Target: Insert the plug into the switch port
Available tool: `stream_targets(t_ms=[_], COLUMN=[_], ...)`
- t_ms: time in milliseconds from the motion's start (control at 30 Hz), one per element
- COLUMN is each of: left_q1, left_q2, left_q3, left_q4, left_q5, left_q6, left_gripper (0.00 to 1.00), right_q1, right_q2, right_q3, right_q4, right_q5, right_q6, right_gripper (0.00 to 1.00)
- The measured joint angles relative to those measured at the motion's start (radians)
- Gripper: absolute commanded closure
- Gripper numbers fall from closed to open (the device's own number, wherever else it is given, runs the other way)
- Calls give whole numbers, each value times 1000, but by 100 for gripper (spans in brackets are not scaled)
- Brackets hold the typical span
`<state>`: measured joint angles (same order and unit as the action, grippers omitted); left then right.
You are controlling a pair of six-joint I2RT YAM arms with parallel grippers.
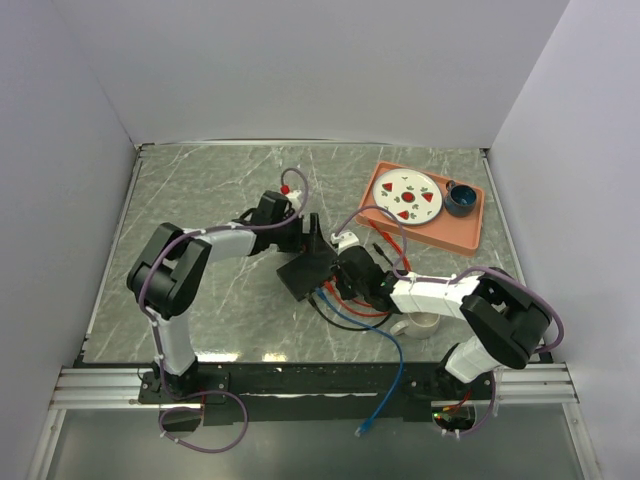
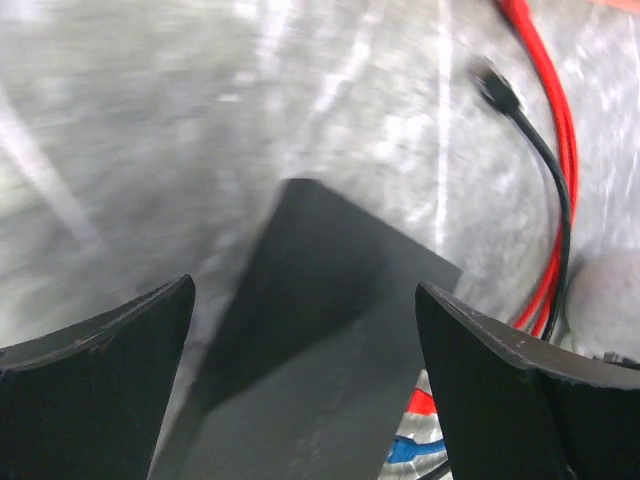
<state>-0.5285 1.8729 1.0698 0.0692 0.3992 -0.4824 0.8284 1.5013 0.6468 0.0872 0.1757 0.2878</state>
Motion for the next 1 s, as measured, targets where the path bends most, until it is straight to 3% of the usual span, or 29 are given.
stream_targets(t_ms=[267,500,867,1000], left_q1=[45,50,75,80], left_q2=[-138,-281,-388,-423], left_q3=[-13,-13,-13,-14], left_q4=[-63,-124,-180,-187], left_q5=[-70,-109,-143,-144], left_q6=[-35,-27,-16,-16], left_gripper=[3,3,3,3], right_q1=[0,0,0,0], right_q2=[0,-1,-46,-73], right_q3=[-1,-2,-31,-31], right_q4=[10,44,58,56], right_q5=[-1,2,4,2], right_q6=[10,19,29,22], right_gripper=[76,50,25,12])
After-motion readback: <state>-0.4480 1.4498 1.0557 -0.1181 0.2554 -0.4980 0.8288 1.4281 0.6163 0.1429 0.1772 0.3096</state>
